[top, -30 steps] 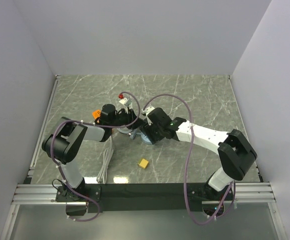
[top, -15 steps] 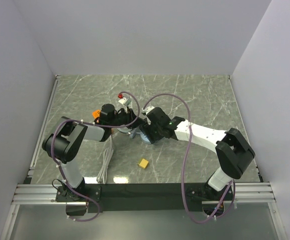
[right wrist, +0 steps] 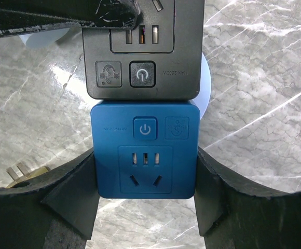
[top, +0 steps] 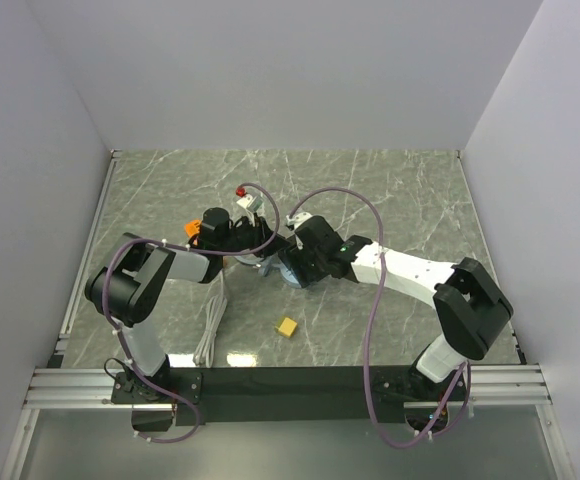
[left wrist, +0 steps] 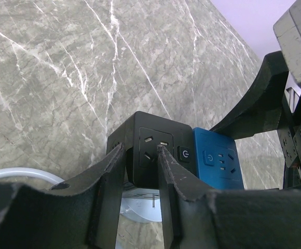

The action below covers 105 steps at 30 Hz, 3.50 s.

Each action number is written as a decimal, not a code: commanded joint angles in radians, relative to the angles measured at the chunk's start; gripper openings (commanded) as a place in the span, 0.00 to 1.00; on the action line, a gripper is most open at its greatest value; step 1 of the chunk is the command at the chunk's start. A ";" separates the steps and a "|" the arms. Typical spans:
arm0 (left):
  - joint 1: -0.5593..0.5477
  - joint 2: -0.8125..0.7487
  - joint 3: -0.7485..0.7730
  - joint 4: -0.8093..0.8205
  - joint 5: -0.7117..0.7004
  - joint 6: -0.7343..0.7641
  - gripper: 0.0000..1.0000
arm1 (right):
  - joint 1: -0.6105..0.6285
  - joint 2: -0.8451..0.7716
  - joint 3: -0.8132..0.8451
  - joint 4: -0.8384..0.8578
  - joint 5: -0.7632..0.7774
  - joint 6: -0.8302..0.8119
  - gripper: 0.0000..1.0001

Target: Insert the plug

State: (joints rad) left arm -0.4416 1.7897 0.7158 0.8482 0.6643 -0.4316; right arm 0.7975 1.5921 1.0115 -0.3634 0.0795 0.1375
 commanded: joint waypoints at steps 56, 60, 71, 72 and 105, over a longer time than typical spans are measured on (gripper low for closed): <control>-0.141 -0.757 -0.205 -0.471 -0.723 -0.068 0.99 | 0.066 -0.585 -0.319 0.148 0.059 0.039 0.94; -0.141 -0.834 -0.259 -0.544 -0.749 -0.107 0.99 | 0.187 -0.667 -0.418 0.228 0.039 0.068 0.93; -0.141 -0.860 -0.357 -0.578 -0.710 -0.164 0.99 | 0.315 -0.454 -0.438 0.411 0.026 0.091 0.92; -0.141 -0.856 -0.358 -0.581 -0.701 -0.162 0.99 | 0.316 -0.439 -0.435 0.420 0.023 0.094 0.92; -0.141 -0.944 -0.426 -0.555 -0.389 -0.206 0.99 | 0.413 -0.167 -0.364 0.409 0.117 0.050 0.39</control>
State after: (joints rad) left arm -0.5838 0.8715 0.3069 0.2455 0.1310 -0.6182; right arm 1.2003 1.4841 0.6098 0.0700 0.1371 0.2070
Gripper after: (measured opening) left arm 0.994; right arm 0.525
